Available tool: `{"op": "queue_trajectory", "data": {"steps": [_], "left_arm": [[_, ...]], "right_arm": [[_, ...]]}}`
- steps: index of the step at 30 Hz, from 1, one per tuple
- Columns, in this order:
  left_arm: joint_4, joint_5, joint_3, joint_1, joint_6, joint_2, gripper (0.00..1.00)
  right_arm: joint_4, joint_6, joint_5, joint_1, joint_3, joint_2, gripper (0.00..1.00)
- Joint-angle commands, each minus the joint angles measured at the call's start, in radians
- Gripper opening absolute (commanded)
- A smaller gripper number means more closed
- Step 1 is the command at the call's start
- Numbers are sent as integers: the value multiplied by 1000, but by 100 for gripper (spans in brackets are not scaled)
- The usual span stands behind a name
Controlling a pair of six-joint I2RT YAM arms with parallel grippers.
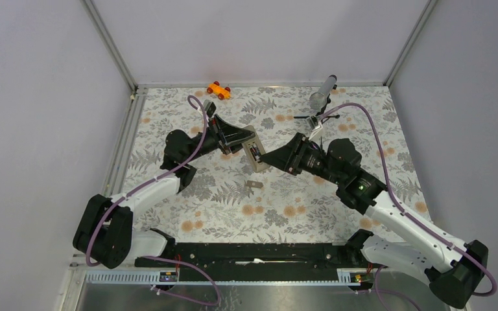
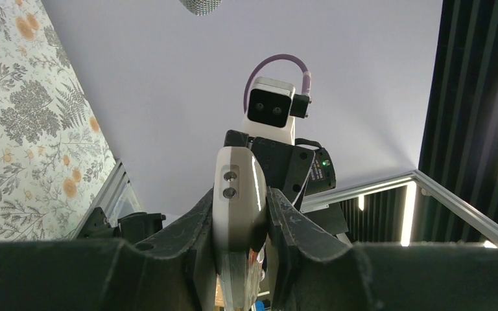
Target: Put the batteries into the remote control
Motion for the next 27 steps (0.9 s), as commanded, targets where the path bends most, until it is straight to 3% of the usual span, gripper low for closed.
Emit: {"op": "queue_trajectory", "data": {"steps": [1, 20, 27], "left_arm": [[98, -12, 42, 5, -23, 5, 0], [93, -6, 56, 0, -14, 8, 0], [72, -19, 58, 3, -7, 6, 0]], "right_arm": [[42, -30, 8, -7, 19, 16, 46], [-99, -87, 28, -7, 123, 143, 34], [-157, -108, 66, -8, 141, 147, 40]]}}
